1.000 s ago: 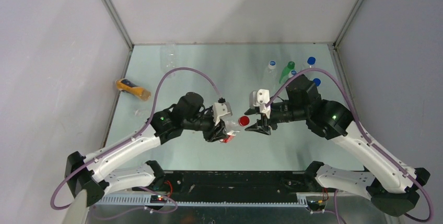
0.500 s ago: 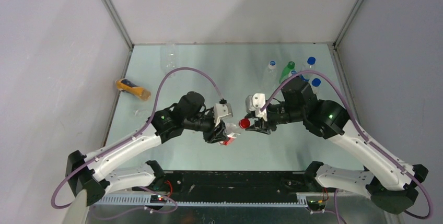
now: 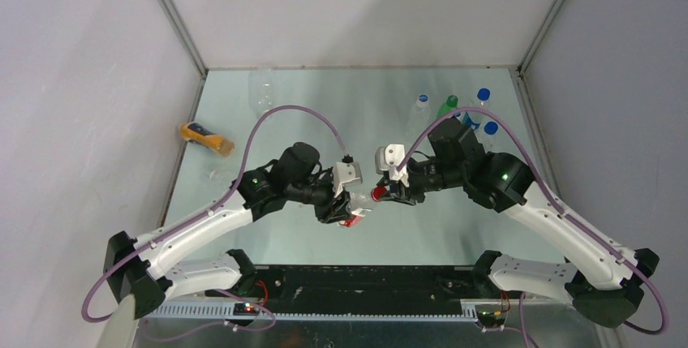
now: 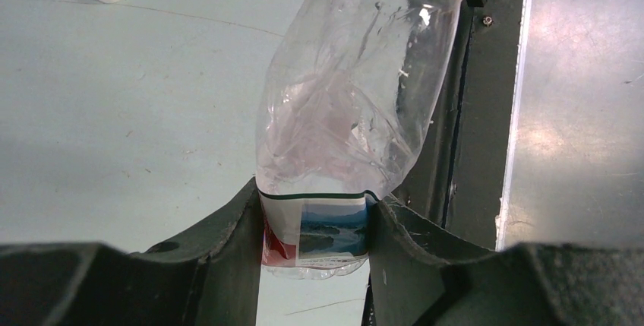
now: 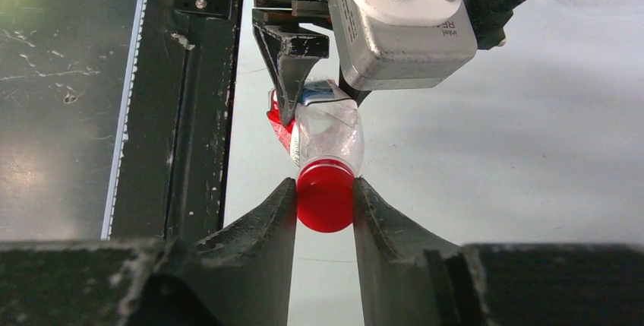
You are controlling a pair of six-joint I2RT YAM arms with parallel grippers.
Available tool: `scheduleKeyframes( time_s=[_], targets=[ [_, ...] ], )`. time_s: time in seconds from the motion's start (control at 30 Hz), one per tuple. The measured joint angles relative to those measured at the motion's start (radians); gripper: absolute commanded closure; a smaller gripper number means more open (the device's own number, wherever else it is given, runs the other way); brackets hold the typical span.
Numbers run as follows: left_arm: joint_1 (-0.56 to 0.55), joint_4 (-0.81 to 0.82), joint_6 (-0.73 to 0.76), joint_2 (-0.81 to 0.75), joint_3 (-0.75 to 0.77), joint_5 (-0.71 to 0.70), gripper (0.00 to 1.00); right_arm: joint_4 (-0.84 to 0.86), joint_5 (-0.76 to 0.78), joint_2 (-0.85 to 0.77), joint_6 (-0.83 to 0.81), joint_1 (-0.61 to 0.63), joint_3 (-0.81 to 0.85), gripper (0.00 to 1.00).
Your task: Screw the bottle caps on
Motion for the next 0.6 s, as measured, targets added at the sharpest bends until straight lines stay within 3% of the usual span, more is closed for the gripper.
scheduleKeyframes(
  time_s=[0.17,0.6],
  targets=[
    [0.0,0.005,0.0,0.0,0.0,-0.006,1.0,0.0,0.001,0.007,0.009,0.005,0.001,0.54],
    [0.0,0.046,0.009,0.0,0.005,-0.005,1.0,-0.013,0.038,0.007,0.02,0.005,0.001,0.58]
  ],
)
